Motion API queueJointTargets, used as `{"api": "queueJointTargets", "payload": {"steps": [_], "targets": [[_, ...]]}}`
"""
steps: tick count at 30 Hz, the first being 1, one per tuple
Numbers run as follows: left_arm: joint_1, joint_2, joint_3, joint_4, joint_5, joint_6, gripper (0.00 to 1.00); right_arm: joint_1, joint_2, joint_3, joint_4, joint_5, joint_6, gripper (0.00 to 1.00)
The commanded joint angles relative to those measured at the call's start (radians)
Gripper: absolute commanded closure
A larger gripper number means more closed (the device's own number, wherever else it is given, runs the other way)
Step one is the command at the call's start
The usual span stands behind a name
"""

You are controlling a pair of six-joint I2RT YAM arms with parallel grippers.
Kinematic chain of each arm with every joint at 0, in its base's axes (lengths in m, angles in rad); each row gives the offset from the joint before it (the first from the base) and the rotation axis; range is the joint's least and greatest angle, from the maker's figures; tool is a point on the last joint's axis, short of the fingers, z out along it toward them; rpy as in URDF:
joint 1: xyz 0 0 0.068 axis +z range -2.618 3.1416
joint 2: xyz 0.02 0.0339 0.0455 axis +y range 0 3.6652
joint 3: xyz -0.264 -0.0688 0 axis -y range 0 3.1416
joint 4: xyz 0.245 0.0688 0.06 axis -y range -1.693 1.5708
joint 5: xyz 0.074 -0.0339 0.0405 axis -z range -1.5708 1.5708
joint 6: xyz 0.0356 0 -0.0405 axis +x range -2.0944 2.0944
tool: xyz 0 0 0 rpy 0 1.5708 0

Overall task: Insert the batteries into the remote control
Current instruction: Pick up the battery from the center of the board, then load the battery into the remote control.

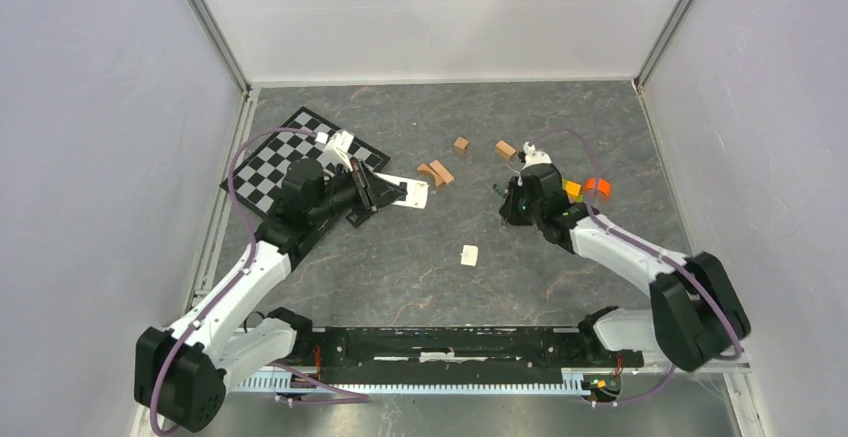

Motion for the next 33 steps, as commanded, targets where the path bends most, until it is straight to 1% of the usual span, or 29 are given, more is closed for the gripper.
{"api": "queueJointTargets", "payload": {"steps": [1, 6, 11, 15, 22, 26, 28, 33], "targets": [[0.002, 0.035, -0.05, 0.284, 0.056, -0.202, 0.98, 0.023, -0.14, -0.015, 0.236, -0.084, 0.152, 0.86], [-0.014, 0.079, -0.102, 0.499, 0.034, -0.35, 0.98, 0.097, -0.222, -0.004, 0.379, -0.133, 0.253, 0.86], [-0.033, 0.096, -0.142, 0.617, -0.007, -0.433, 0.98, 0.177, -0.265, 0.037, 0.51, -0.148, 0.347, 0.86], [-0.038, 0.1, -0.162, 0.682, -0.01, -0.482, 0.98, 0.219, -0.256, 0.076, 0.579, -0.15, 0.404, 0.86], [-0.039, 0.087, -0.172, 0.706, -0.012, -0.52, 0.98, 0.244, -0.24, 0.137, 0.61, -0.129, 0.383, 0.86], [-0.039, 0.091, -0.181, 0.759, -0.005, -0.583, 0.98, 0.273, -0.231, 0.159, 0.592, -0.095, 0.351, 0.86], [-0.039, 0.097, -0.185, 0.796, 0.0, -0.625, 0.98, 0.295, -0.229, 0.166, 0.586, -0.032, 0.323, 0.86], [-0.042, 0.108, -0.192, 0.845, 0.016, -0.681, 0.98, 0.329, -0.218, 0.191, 0.558, 0.048, 0.26, 0.86]]}}
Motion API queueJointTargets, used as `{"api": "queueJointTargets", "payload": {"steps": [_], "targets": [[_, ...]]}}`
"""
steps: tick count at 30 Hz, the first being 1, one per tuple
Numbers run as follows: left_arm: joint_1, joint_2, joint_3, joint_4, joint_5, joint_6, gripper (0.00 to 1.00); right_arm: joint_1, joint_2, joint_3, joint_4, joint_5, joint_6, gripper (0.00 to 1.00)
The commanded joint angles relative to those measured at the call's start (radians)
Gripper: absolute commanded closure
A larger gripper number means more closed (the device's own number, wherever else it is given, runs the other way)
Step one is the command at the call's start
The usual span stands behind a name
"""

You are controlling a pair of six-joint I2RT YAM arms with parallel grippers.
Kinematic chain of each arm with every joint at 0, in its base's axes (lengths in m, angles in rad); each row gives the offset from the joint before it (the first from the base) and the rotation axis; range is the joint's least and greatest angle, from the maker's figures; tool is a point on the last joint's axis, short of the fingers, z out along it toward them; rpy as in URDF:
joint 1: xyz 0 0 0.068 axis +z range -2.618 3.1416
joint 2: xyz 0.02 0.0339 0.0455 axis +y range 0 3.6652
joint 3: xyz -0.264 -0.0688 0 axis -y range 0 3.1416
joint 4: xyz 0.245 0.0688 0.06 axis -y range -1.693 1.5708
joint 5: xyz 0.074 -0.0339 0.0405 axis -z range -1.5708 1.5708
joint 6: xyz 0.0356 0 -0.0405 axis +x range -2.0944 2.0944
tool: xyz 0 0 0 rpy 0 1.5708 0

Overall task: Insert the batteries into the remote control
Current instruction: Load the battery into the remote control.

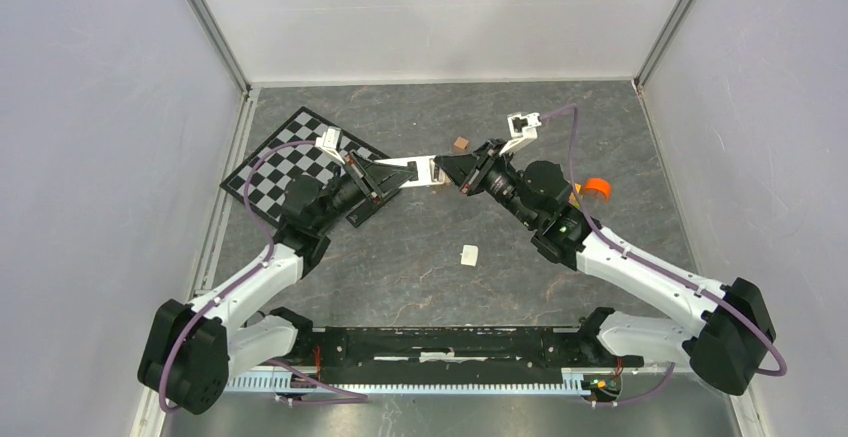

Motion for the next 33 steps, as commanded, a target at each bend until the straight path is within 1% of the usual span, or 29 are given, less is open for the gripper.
{"api": "queueJointTargets", "payload": {"steps": [1, 10, 14, 25, 33], "targets": [[-0.009, 0.006, -0.01, 0.119, 0.014, -0.088, 0.98, 0.026, 0.007, 0.059, 0.006, 0.11, -0.079, 0.86], [-0.018, 0.018, -0.019, 0.142, 0.008, -0.096, 0.98, 0.043, 0.022, 0.061, 0.012, 0.165, -0.121, 0.85], [-0.018, 0.021, -0.019, 0.155, 0.005, -0.111, 0.98, 0.049, 0.038, 0.053, 0.017, 0.153, -0.13, 0.85], [-0.019, 0.065, -0.002, 0.26, -0.002, -0.189, 0.98, 0.071, 0.025, 0.015, 0.003, 0.124, -0.153, 0.83], [-0.019, 0.063, -0.005, 0.274, -0.003, -0.194, 0.98, 0.071, 0.027, 0.043, -0.07, 0.144, -0.161, 0.73]]}}
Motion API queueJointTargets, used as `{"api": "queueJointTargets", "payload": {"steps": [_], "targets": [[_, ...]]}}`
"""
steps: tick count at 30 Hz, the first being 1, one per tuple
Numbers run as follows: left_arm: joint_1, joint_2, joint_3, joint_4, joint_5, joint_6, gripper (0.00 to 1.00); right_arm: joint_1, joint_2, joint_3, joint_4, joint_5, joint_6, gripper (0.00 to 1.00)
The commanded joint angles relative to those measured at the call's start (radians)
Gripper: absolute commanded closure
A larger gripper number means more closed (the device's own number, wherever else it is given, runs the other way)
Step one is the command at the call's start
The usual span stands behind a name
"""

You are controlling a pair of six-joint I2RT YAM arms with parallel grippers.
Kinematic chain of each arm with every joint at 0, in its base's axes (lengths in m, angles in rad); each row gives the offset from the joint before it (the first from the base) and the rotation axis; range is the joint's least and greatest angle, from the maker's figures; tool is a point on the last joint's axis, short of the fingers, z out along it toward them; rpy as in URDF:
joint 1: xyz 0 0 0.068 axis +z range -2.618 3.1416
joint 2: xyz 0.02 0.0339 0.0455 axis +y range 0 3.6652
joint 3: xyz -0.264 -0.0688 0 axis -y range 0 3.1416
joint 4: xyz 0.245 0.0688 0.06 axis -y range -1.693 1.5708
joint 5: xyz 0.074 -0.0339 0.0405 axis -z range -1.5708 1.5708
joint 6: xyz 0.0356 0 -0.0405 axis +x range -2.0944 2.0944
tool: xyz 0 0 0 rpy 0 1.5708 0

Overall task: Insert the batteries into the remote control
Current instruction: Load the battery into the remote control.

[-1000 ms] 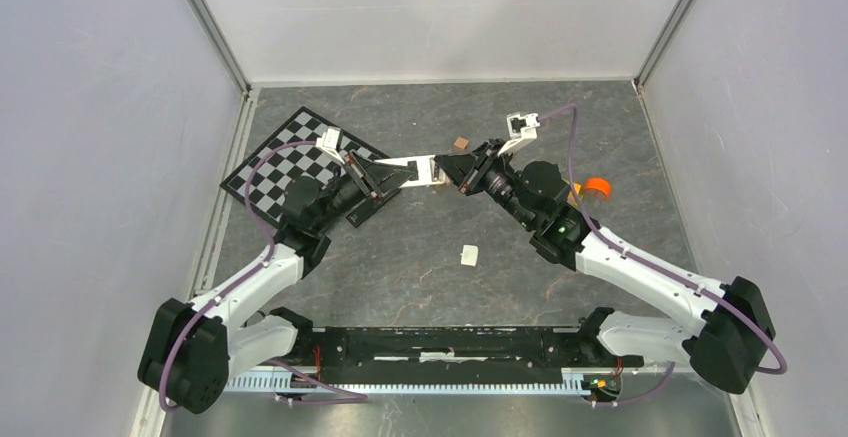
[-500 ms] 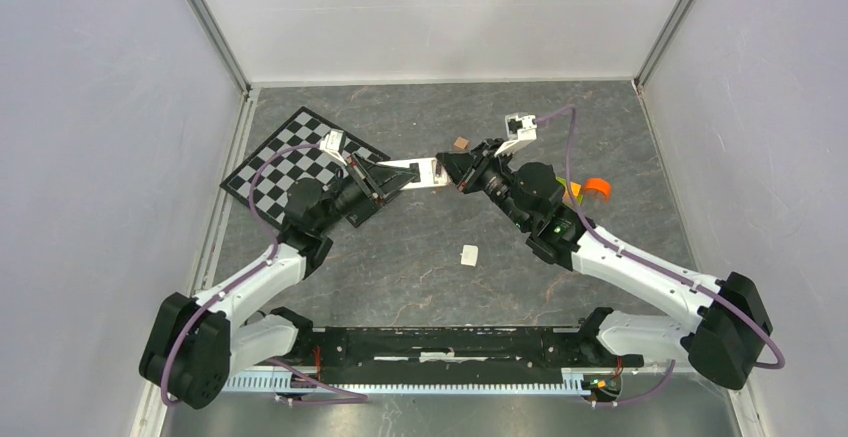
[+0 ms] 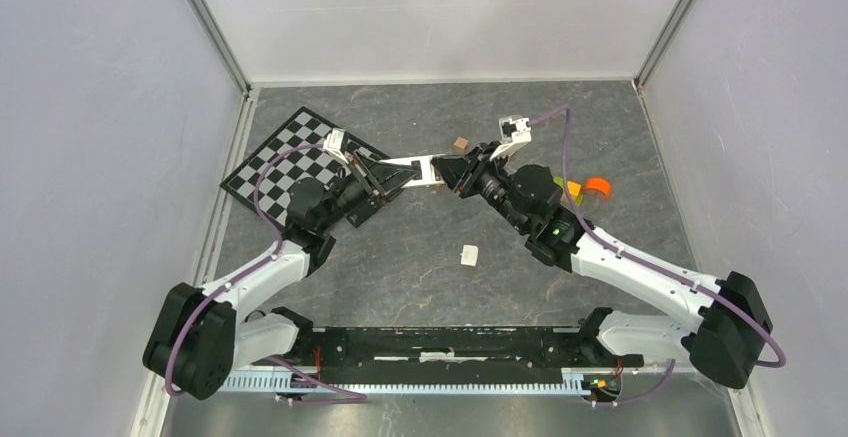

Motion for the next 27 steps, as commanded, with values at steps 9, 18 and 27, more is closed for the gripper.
{"api": "queueJointTargets", "payload": {"steps": [9, 18, 27], "targets": [[-0.001, -0.03, 0.017, 0.102, -0.001, -0.039, 0.98, 0.005, 0.015, 0.058, -0.095, 0.02, -0.019, 0.63], [-0.001, -0.049, 0.004, 0.115, -0.006, -0.029, 0.98, 0.005, 0.007, 0.105, -0.142, 0.025, 0.005, 0.55], [-0.002, -0.057, -0.002, 0.123, -0.01, -0.018, 0.98, 0.005, -0.042, 0.127, -0.136, -0.009, 0.047, 0.49]]}}
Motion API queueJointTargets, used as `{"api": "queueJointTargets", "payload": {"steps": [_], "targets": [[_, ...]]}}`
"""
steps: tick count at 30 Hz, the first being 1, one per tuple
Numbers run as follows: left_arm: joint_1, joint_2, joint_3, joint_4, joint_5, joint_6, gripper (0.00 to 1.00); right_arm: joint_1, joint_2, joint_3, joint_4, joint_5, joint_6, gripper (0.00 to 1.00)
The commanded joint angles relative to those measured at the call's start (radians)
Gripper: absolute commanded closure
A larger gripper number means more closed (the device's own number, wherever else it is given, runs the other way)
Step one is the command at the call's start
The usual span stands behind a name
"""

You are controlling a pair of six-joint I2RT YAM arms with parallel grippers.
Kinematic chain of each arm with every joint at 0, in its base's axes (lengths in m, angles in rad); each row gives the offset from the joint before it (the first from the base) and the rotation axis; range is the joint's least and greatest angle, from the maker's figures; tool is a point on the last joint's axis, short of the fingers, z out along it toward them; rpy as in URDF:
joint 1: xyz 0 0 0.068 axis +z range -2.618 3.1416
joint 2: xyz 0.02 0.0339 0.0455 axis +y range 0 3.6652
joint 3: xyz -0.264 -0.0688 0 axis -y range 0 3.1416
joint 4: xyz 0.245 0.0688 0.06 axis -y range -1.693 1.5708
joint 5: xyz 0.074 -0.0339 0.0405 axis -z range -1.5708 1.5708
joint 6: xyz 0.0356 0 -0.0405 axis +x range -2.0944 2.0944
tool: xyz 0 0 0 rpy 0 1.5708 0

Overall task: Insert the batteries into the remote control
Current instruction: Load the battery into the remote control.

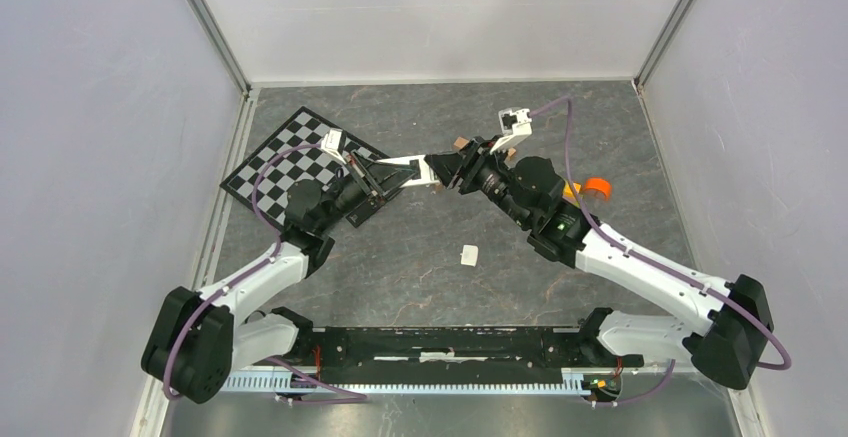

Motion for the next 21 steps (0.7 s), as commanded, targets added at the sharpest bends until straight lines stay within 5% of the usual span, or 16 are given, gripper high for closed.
{"api": "queueJointTargets", "payload": {"steps": [1, 9, 16, 21], "targets": [[-0.001, -0.041, 0.002, 0.12, -0.005, -0.015, 0.98, -0.003, -0.043, 0.039, -0.017, -0.006, 0.025, 0.48], [-0.001, -0.057, -0.007, 0.12, -0.017, 0.016, 0.98, -0.003, -0.103, -0.004, 0.015, -0.048, 0.123, 0.3], [0.0, -0.068, -0.003, 0.115, -0.026, 0.027, 0.98, -0.002, -0.221, -0.105, -0.046, 0.101, 0.214, 0.06], [0.0, -0.059, 0.003, 0.13, -0.023, 0.035, 0.98, -0.002, -0.226, -0.181, 0.005, 0.065, 0.374, 0.03]]}}
